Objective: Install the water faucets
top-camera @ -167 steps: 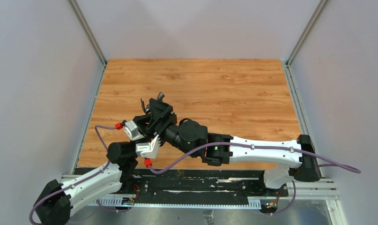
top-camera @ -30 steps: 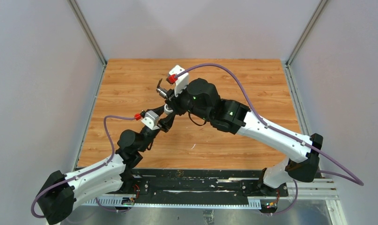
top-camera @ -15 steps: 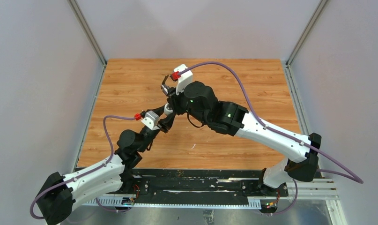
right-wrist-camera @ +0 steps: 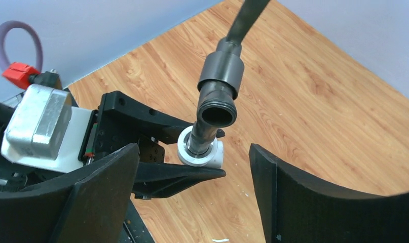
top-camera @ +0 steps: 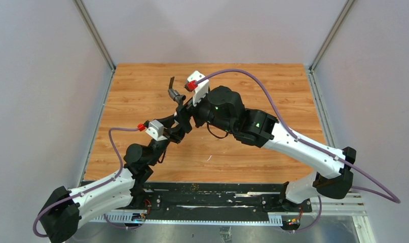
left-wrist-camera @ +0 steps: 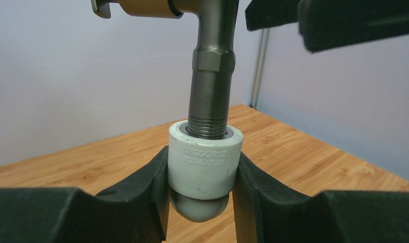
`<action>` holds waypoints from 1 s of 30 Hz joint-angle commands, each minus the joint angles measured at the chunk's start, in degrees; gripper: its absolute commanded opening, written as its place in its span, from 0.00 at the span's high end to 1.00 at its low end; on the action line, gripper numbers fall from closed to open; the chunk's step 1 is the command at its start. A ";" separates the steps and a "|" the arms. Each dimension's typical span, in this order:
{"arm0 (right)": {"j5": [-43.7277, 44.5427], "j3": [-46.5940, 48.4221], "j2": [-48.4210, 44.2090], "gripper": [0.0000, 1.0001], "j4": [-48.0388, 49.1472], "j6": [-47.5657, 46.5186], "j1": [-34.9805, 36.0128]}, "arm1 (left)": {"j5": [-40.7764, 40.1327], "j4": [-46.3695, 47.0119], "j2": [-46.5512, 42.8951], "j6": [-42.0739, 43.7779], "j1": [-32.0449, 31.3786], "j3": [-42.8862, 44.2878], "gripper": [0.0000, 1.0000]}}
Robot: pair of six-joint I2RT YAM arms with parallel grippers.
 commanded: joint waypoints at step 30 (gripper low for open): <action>-29.85 22.29 -3.05 0.02 -50.32 -88.33 -0.28 | 40.31 13.27 4.44 -14.82 0.30 -2.05 1.00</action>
